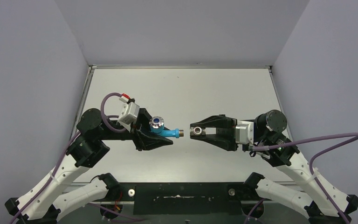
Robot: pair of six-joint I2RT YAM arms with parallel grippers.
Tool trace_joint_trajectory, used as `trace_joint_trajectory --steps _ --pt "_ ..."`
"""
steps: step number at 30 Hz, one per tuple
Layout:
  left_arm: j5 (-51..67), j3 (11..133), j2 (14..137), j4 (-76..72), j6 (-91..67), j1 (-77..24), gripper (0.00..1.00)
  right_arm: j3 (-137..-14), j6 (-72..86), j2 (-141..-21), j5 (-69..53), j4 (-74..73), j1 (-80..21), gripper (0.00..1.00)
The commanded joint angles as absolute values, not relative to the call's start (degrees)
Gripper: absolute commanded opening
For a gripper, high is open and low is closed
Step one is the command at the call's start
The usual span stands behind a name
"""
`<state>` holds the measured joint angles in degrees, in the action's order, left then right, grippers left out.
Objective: Install the water faucets
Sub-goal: Pick up the adaptor at the center of the board, then install the water faucet onto the adaptor.
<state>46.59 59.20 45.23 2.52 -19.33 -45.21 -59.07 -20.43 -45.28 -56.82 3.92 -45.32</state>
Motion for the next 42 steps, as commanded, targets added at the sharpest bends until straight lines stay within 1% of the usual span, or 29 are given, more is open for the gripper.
trace_joint_trajectory --steps 1,4,14,22,34,42 --pt "50.00 61.78 45.54 -6.90 -21.30 -45.00 0.00 -62.00 -22.96 -45.79 -61.01 5.75 -45.44 0.00" --pt "49.50 61.52 45.70 -8.61 -21.73 -45.00 0.00 -62.02 -23.60 -45.65 -61.20 5.55 -45.52 0.00" --pt "48.56 60.60 45.59 -9.55 -21.87 -45.00 0.00 -60.92 -25.06 -45.08 -54.01 9.14 -47.89 0.00" --pt "46.68 59.70 45.56 -10.61 -22.15 -44.99 0.00 -62.82 -29.34 -46.35 -52.56 5.18 -51.31 0.00" --pt "48.06 59.58 46.05 -10.81 -22.63 -45.00 0.00 -62.66 -28.67 -46.21 -49.79 7.21 -52.36 0.00" --pt "48.20 59.33 46.26 -10.46 -22.66 -45.00 0.00 -63.21 -28.40 -47.00 -50.62 7.70 -52.48 0.00"
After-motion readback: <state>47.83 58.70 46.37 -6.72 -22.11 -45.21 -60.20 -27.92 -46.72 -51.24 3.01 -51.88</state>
